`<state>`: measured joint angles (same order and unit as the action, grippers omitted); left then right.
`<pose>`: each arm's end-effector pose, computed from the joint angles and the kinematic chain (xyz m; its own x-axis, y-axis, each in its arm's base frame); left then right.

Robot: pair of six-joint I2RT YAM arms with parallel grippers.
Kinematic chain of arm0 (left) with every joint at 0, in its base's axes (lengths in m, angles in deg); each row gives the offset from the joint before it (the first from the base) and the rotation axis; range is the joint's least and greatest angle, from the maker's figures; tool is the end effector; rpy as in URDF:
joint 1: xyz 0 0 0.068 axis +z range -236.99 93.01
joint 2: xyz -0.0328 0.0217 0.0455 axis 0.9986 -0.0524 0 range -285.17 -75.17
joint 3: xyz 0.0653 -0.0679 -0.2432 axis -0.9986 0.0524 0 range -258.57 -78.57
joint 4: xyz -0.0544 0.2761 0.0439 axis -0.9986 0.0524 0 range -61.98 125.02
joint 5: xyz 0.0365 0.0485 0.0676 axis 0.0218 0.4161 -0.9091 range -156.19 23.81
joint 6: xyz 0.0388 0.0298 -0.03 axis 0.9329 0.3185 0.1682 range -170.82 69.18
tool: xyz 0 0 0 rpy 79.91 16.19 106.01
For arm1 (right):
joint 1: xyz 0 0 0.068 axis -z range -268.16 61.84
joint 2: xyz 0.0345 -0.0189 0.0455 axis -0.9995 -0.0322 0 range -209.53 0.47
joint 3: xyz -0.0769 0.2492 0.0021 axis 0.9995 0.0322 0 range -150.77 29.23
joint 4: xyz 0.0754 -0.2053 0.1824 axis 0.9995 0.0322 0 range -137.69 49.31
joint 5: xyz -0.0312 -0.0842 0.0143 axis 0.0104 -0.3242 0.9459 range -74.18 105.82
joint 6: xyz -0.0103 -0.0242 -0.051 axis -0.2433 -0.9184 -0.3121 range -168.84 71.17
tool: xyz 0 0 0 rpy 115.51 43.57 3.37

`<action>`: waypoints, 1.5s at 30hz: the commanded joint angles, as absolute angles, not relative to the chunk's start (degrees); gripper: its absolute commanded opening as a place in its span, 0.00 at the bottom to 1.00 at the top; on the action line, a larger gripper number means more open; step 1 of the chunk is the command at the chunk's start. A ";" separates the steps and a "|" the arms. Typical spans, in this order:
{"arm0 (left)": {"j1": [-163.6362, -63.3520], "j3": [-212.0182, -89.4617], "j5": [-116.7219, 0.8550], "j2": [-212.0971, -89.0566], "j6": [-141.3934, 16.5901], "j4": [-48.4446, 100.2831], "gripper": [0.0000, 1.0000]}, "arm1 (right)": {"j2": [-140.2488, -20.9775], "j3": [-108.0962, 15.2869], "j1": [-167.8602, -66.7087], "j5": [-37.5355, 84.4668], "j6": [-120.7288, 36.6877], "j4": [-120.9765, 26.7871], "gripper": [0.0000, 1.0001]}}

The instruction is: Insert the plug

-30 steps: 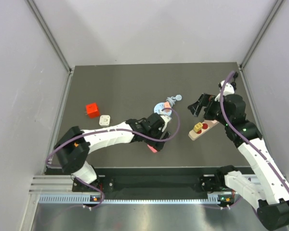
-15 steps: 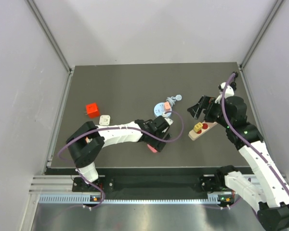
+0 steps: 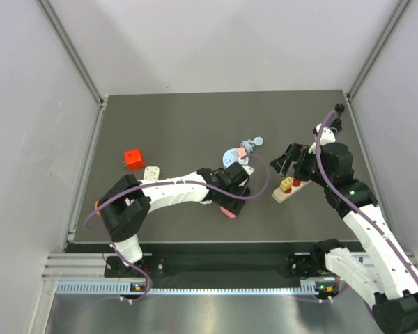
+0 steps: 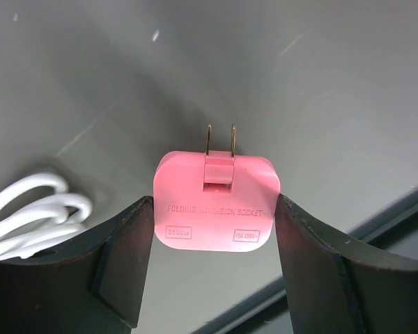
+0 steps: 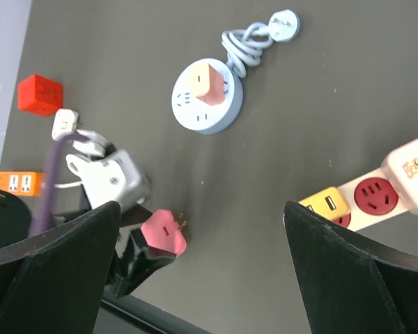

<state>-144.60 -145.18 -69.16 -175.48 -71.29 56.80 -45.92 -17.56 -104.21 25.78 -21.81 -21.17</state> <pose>0.2030 -0.3160 0.1597 -0.7355 0.5073 -0.4490 0.6118 0.7821 -0.1186 0.2078 0.0670 0.3073 -0.5684 0.3021 -0.7653 -0.1833 0.8602 0.4758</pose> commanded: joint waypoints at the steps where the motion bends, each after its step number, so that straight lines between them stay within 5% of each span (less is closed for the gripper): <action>1: -143.16 -148.97 -64.81 -173.17 -76.74 57.38 0.00 | -45.15 -16.74 -103.71 25.58 -22.56 -23.52 1.00; 6: -136.59 -147.57 -54.89 -168.26 -87.63 49.94 0.00 | -45.06 -14.46 -104.50 27.51 -22.47 -27.91 0.98; 11: -129.45 -142.30 -44.85 -163.60 -103.86 36.04 0.00 | -44.53 -9.27 -109.42 27.43 -20.62 -38.78 0.87; 20: -124.79 -131.15 -46.07 -158.85 -133.30 16.27 0.00 | -44.18 -1.98 -122.95 17.16 -17.54 -56.99 0.61; 31: -124.79 -129.81 -47.30 -159.19 -148.90 7.98 0.00 | -54.62 -3.46 -136.22 -2.54 -24.49 -68.34 0.65; 36: -124.96 -129.64 -47.12 -158.84 -149.87 9.30 0.00 | -58.24 -4.43 -137.73 -7.81 -25.02 -70.01 0.60; 40: -124.96 -128.58 -47.39 -157.88 -150.49 9.48 0.00 | -58.77 -3.73 -138.17 -8.96 -24.75 -73.09 0.48; 45: -124.96 -127.26 -46.69 -157.70 -151.54 6.85 0.04 | -59.39 -3.82 -138.52 -9.31 -25.37 -75.11 0.10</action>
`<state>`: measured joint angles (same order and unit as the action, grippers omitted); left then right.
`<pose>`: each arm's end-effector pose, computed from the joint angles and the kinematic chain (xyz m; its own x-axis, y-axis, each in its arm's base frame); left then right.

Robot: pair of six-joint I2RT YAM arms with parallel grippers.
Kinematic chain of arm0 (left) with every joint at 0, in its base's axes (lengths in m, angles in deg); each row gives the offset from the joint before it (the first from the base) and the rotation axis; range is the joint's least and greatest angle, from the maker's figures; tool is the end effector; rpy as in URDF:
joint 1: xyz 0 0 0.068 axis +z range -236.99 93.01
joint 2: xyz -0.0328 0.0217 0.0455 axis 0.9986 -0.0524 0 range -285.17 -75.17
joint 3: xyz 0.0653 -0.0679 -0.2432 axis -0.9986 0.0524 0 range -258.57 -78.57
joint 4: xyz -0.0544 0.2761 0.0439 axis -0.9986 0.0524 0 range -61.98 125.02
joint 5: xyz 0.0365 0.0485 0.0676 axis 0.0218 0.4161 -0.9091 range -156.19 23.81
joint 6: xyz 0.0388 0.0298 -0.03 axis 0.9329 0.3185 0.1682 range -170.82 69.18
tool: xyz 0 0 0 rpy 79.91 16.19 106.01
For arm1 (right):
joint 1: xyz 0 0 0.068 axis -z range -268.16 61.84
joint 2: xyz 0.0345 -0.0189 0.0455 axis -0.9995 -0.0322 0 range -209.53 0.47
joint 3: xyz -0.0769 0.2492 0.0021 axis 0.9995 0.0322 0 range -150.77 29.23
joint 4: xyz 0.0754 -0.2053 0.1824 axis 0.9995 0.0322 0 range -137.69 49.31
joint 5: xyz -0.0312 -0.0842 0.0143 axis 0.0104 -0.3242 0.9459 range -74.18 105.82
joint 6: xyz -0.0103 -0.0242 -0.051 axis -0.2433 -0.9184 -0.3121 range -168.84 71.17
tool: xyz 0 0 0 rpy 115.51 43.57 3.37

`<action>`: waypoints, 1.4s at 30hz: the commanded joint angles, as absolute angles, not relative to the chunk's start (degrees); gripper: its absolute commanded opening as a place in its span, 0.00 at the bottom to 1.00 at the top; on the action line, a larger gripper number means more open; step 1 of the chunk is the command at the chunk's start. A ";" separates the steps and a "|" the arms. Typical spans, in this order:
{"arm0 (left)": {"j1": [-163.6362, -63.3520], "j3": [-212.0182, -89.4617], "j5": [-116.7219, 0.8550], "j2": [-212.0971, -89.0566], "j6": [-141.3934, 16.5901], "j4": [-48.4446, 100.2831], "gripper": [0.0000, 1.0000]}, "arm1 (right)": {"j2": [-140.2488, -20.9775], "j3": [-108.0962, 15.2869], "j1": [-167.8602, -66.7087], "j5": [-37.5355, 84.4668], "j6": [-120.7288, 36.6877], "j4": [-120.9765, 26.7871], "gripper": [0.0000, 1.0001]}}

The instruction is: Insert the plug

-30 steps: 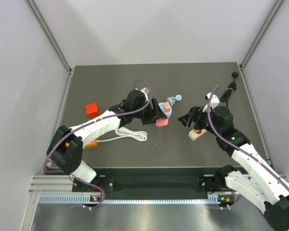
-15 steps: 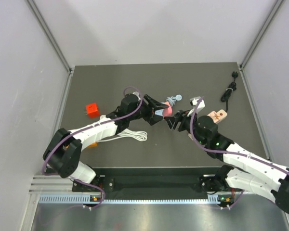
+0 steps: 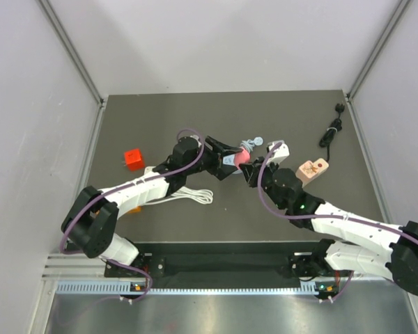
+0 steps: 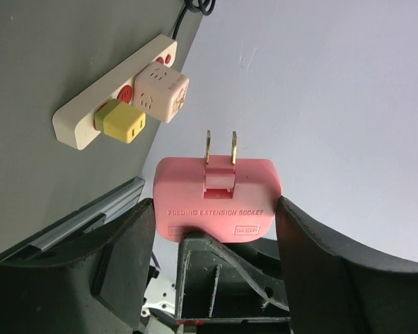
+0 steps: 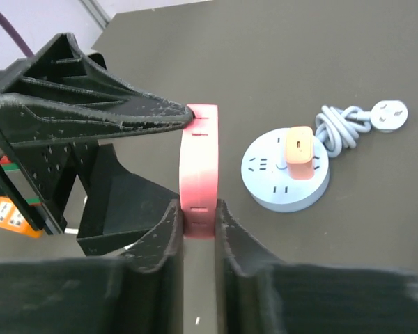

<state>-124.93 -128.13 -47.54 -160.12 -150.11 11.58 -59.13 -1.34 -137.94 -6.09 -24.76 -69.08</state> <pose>0.2750 -0.2308 0.2202 -0.7689 -0.5862 0.2552 -0.3853 0.1064 -0.9166 0.1850 0.1952 0.2372 -0.2699 0.2669 -0.9251 -0.3938 0.8462 0.3590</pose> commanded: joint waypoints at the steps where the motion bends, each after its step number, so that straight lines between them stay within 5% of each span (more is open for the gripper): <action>1: -124.88 -127.26 -46.16 -158.40 -151.37 5.97 0.14 | -59.39 -3.64 -138.52 -9.31 -25.54 -75.55 0.04; 2: -124.88 -127.52 -44.50 -158.84 -151.28 4.40 0.25 | -59.47 -3.55 -138.61 -9.31 -25.72 -75.90 0.00; 4: -124.88 -128.31 -42.56 -160.50 -150.15 3.85 0.62 | -59.30 -3.55 -138.52 -9.40 -26.16 -75.99 0.00; 5: -124.88 -129.27 -41.42 -160.95 -149.36 4.20 0.70 | -59.39 -3.64 -138.52 -9.57 -26.94 -75.64 0.00; 14: -121.28 -129.99 -37.89 -158.41 -136.88 13.69 0.89 | -62.10 -16.18 -132.99 0.16 -35.82 -56.70 0.00; 24: -108.28 -132.01 -38.42 -152.43 -114.30 34.60 0.88 | -72.38 -32.02 -121.75 15.16 -43.72 -38.30 0.00; 30: -104.84 -137.80 -49.66 -148.92 -87.70 49.80 0.88 | -82.39 -47.13 -121.20 21.89 -64.62 -21.34 0.00; 42: -104.75 -132.18 -53.37 -143.82 -77.89 50.17 0.88 | -94.52 -63.93 -121.21 34.73 -102.61 3.63 0.00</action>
<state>-104.73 -132.61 -51.28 -146.52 -81.96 49.28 -92.50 -59.37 -121.11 30.87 -88.71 -4.14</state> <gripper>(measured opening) 0.874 0.143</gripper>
